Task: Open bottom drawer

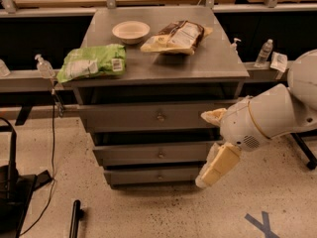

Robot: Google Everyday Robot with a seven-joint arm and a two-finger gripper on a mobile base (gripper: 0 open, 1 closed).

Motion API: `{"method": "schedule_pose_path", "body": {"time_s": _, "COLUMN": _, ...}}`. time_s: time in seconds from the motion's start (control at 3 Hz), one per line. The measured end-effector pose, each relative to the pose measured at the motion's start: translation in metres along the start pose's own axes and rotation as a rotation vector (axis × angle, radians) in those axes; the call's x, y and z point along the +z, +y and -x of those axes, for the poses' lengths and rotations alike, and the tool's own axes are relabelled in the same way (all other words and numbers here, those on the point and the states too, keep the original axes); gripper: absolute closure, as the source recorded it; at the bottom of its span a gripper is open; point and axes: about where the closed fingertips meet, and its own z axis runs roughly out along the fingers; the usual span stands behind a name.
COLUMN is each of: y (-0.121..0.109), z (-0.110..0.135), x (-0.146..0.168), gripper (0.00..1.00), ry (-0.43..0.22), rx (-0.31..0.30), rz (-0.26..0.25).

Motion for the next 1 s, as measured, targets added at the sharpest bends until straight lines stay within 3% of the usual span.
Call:
{"method": "schedule_pose_path", "body": {"time_s": 0.33, "y": -0.016, "z": -0.052, "x": 0.046, "gripper": 0.0, "ry": 0.072, "rx": -0.022, "rz": 0.014}}
{"method": "schedule_pose_path", "body": {"time_s": 0.67, "y": -0.029, "z": -0.145, "x": 0.109, "gripper": 0.0, "ry": 0.016, "rx": -0.028, "rz": 0.006}}
{"method": "schedule_pose_path", "body": {"time_s": 1.0, "y": -0.025, "z": -0.139, "x": 0.113, "gripper": 0.0, "ry": 0.014, "rx": -0.038, "rz": 0.028}}
